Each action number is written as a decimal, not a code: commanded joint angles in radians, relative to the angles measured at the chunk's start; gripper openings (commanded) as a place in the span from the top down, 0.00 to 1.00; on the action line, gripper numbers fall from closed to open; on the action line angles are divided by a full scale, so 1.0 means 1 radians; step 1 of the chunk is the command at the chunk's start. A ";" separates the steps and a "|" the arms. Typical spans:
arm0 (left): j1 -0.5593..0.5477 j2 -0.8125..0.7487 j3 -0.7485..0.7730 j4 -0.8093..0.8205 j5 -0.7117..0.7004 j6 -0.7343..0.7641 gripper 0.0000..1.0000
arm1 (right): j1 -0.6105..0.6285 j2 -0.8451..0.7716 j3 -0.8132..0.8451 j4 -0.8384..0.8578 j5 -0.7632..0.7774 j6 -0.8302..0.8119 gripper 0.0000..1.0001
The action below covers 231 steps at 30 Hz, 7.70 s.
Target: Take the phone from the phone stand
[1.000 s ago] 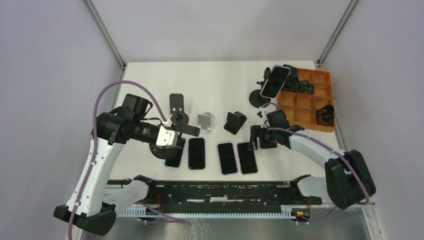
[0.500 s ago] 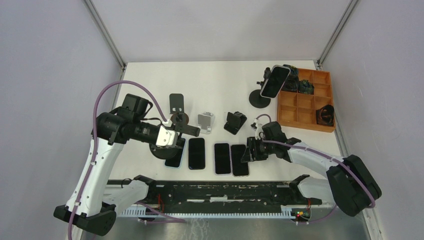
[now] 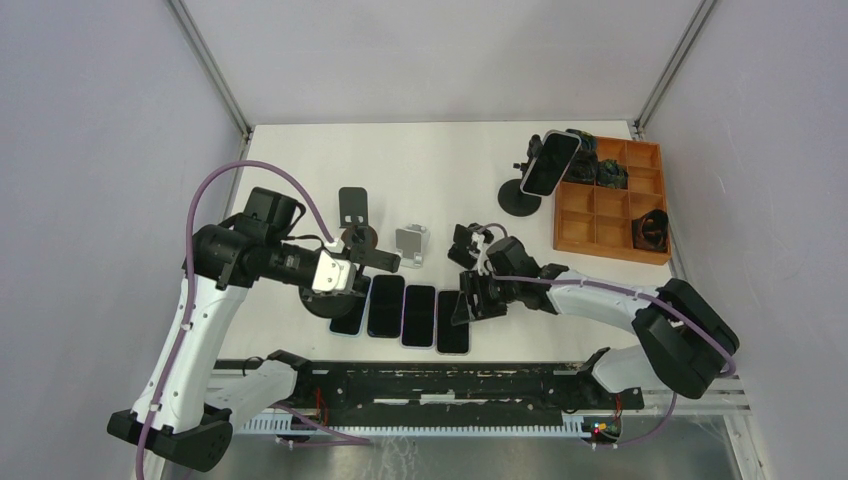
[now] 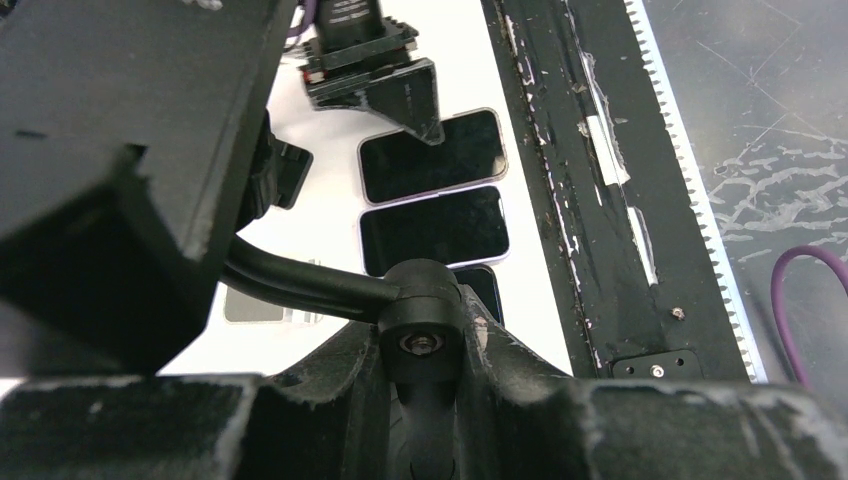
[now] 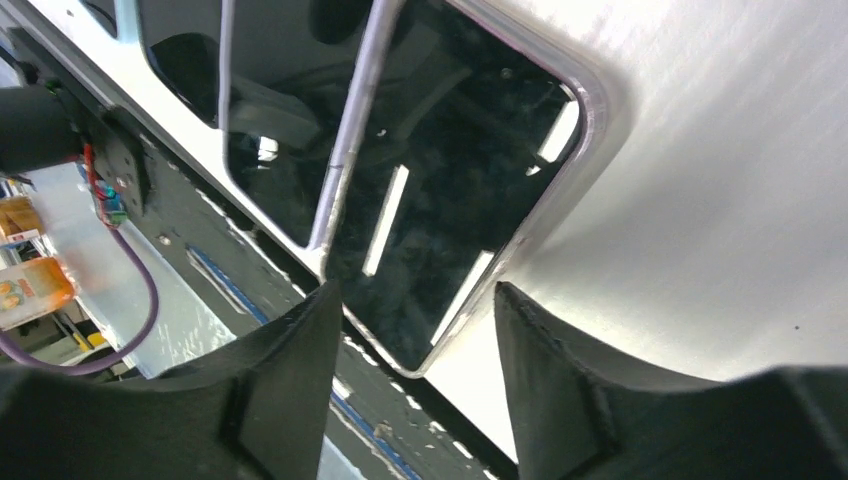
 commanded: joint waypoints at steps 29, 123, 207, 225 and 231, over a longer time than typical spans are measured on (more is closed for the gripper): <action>-0.004 -0.043 -0.011 0.030 -0.054 0.155 0.98 | 0.096 -0.067 0.661 0.259 -0.440 0.215 0.04; -0.001 -0.013 0.068 0.593 -0.437 -1.021 0.00 | -0.228 0.834 1.466 0.155 -0.079 -0.282 0.99; -0.001 0.004 0.132 0.539 -0.337 -0.999 0.00 | -0.786 -0.042 0.440 0.440 -0.117 -0.138 0.48; -0.001 -0.001 0.127 0.539 -0.340 -0.998 0.00 | -0.744 0.027 0.501 0.438 -0.134 -0.155 0.71; -0.001 -0.002 0.122 0.539 -0.341 -0.991 0.00 | -0.739 0.031 0.569 0.450 -0.148 -0.129 0.97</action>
